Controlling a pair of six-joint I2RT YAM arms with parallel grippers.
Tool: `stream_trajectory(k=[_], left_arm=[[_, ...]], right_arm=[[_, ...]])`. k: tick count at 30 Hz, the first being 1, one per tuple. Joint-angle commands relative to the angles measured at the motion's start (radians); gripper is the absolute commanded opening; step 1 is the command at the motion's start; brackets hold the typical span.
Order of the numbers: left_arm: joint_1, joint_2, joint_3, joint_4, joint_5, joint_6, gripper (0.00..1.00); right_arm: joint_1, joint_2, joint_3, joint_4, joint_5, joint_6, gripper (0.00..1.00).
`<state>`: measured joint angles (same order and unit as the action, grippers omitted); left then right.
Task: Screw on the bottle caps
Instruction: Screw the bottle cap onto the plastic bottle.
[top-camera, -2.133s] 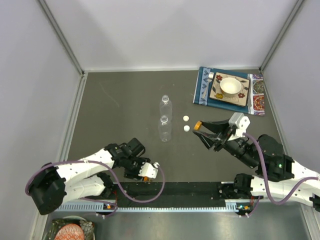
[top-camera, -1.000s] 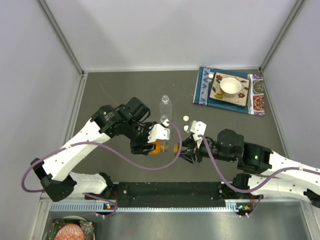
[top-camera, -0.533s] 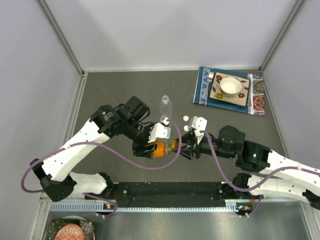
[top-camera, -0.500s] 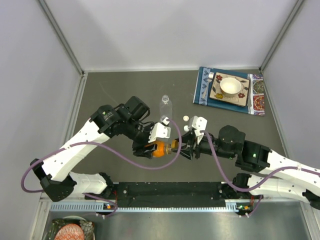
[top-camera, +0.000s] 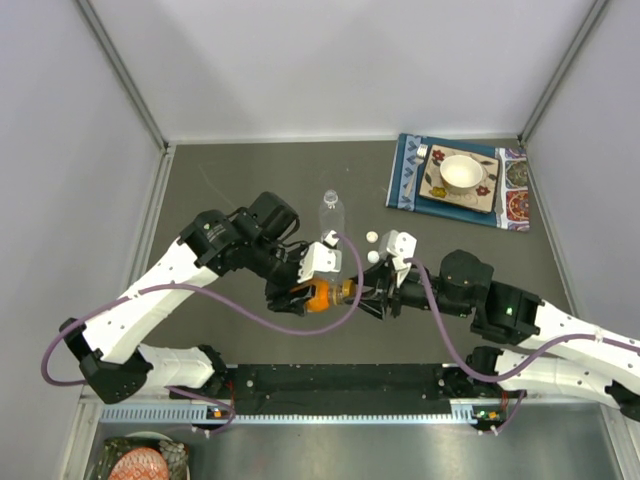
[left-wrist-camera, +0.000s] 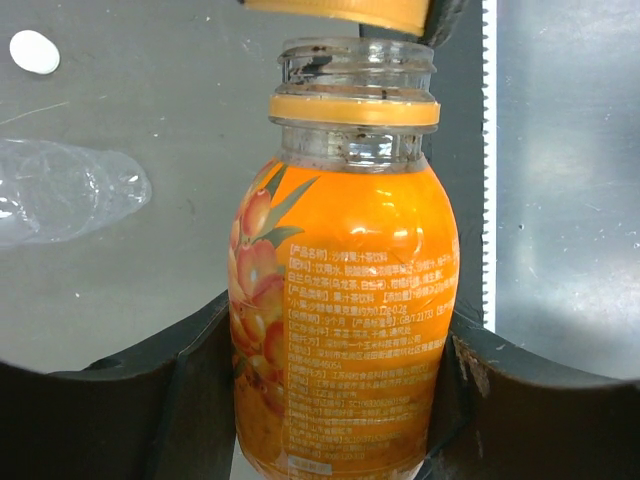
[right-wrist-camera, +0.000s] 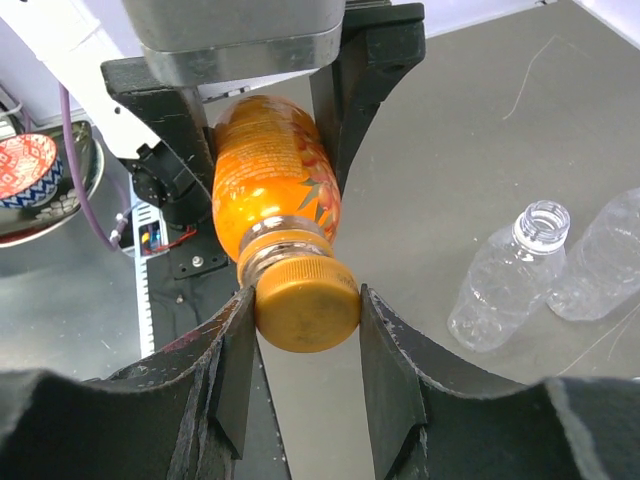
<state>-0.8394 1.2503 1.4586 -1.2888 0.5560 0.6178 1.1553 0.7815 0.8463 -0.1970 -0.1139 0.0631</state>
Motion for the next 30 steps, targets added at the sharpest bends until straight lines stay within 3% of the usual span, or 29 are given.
stream_trajectory(k=[1,11,19,30], left_arm=[[-0.001,-0.022,0.026,0.123,-0.047,-0.061,0.35],[-0.001,0.000,0.039,0.141,-0.048,-0.079,0.36],[-0.001,-0.023,0.023,0.114,-0.028,-0.052,0.37],[-0.001,-0.006,0.036,0.111,-0.019,-0.040,0.38]], right_arm=[[-0.011,-0.047,-0.018,0.073,-0.062,0.044,0.38],[-0.068,-0.088,-0.056,0.122,-0.167,0.109,0.40],[-0.198,-0.090,-0.053,0.108,-0.263,0.126,0.40],[-0.218,-0.014,-0.033,0.148,-0.345,0.129,0.40]])
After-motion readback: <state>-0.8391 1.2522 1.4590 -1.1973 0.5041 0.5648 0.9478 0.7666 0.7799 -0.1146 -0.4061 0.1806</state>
